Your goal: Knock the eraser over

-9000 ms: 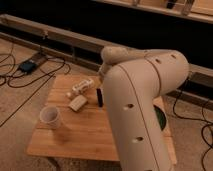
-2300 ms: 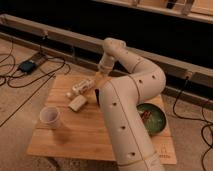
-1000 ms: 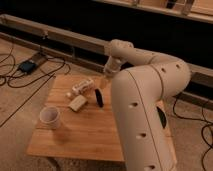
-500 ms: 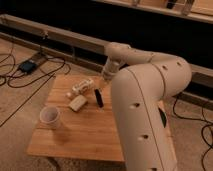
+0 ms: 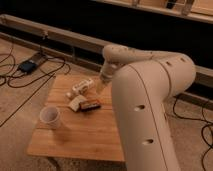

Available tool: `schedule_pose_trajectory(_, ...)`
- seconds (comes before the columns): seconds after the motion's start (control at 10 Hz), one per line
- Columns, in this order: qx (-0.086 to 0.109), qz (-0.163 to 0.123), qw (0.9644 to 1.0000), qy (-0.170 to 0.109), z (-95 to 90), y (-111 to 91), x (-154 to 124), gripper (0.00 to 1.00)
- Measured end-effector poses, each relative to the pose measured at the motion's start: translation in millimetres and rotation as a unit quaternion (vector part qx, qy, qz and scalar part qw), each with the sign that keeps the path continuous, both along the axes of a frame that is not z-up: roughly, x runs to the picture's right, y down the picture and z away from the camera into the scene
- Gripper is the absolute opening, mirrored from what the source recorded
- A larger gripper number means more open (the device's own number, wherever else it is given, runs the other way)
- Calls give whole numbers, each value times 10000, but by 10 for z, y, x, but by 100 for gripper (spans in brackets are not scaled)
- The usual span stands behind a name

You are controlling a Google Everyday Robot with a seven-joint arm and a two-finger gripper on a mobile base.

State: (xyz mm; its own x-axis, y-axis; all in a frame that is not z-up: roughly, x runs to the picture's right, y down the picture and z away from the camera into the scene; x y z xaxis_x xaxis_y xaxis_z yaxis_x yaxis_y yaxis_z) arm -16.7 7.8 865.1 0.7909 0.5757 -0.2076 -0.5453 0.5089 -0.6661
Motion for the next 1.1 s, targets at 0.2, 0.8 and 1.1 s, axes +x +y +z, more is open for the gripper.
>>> schedule_pose_trajectory(0.2,31,-28,10000,22,-33,27,-29,60)
schedule_pose_trajectory(0.8,54,-73,9999,53,5,-1,-147,60)
schedule_pose_trajectory(1.1,48,-59,10000,61,25,-5,-148,60)
